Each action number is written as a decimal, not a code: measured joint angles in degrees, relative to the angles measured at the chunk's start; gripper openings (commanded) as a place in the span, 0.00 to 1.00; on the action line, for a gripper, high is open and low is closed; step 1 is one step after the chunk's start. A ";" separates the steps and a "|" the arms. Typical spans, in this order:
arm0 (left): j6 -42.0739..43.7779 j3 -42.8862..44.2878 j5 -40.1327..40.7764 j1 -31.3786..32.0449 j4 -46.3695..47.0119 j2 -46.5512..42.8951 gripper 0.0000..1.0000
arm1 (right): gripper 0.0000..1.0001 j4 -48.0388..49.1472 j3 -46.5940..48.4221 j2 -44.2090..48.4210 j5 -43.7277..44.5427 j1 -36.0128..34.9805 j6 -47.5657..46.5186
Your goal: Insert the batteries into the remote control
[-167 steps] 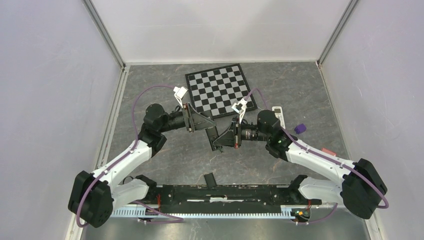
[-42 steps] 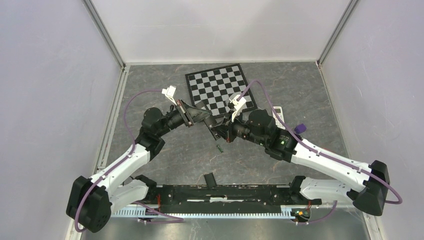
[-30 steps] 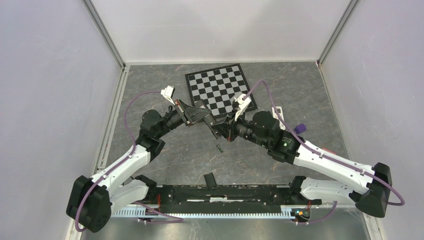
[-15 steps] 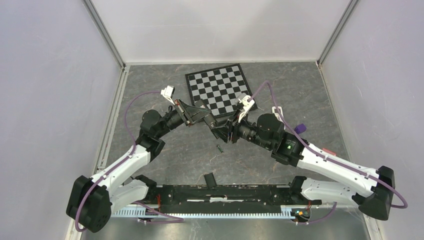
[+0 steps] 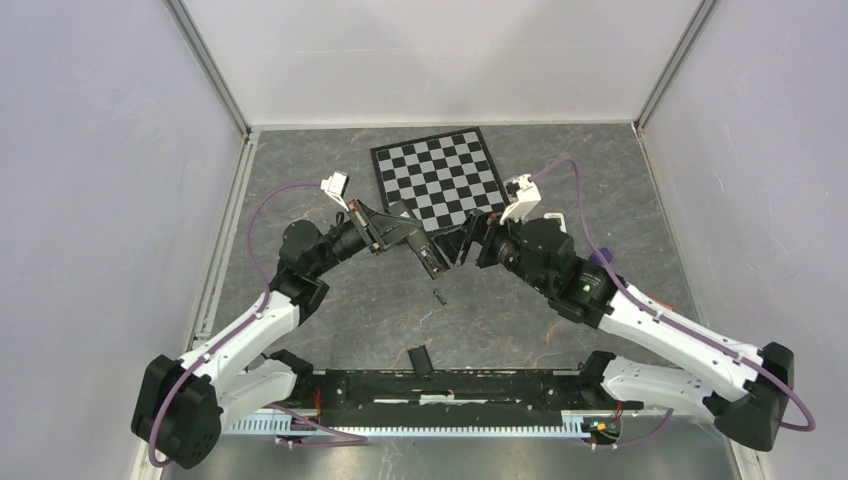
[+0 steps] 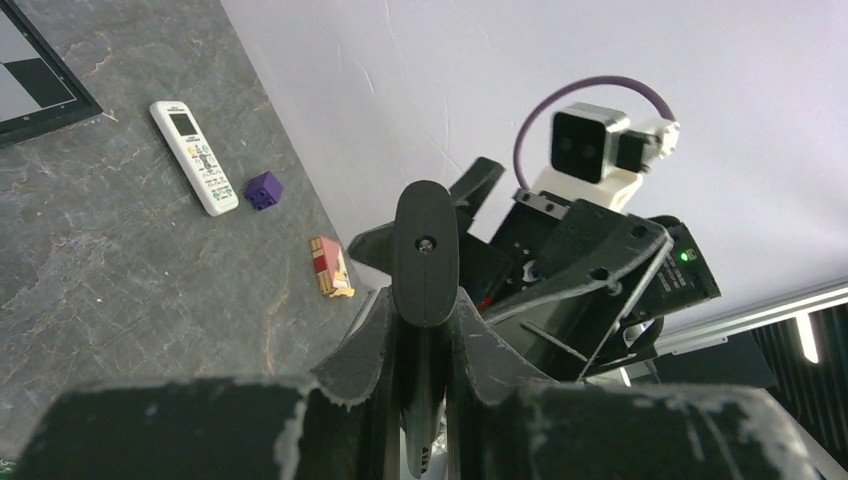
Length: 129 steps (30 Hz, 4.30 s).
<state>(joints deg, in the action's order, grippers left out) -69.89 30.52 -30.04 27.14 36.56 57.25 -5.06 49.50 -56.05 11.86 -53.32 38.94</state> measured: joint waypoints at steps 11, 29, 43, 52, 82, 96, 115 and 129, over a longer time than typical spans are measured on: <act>1.90 0.00 0.66 0.00 -0.39 1.27 0.02 | 0.98 1.27 1.14 -6.49 -10.10 2.80 15.37; 2.93 0.15 3.08 0.00 -0.85 1.55 0.02 | 0.97 6.93 -1.49 -5.44 -15.82 4.98 15.50; 20.33 15.37 19.30 0.76 -47.80 11.43 0.02 | 0.77 8.50 -12.00 -8.81 -20.61 7.58 -8.81; 22.64 25.33 30.73 7.96 -64.37 29.55 0.02 | 0.72 7.50 -14.78 -16.94 -19.04 7.58 -14.80; 22.53 48.63 56.72 21.92 -89.33 46.82 0.02 | 0.49 24.28 -20.57 -26.14 -25.68 4.31 -0.57; 22.14 58.90 65.99 26.97 -99.80 57.16 0.02 | 0.46 24.57 -34.38 -14.88 -16.92 10.29 11.13; 22.23 41.79 65.55 17.99 -92.74 23.47 0.02 | 0.65 11.08 -16.41 -27.10 -6.86 -3.63 6.38; 23.34 31.91 69.00 17.18 -88.19 -2.14 0.02 | 0.41 -2.64 2.32 -42.27 11.47 -11.63 13.38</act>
<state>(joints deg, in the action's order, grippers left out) -46.54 62.43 38.96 44.31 -51.64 55.11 -7.70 51.81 -98.32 23.33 -64.95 52.31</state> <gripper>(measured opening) 0.198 0.455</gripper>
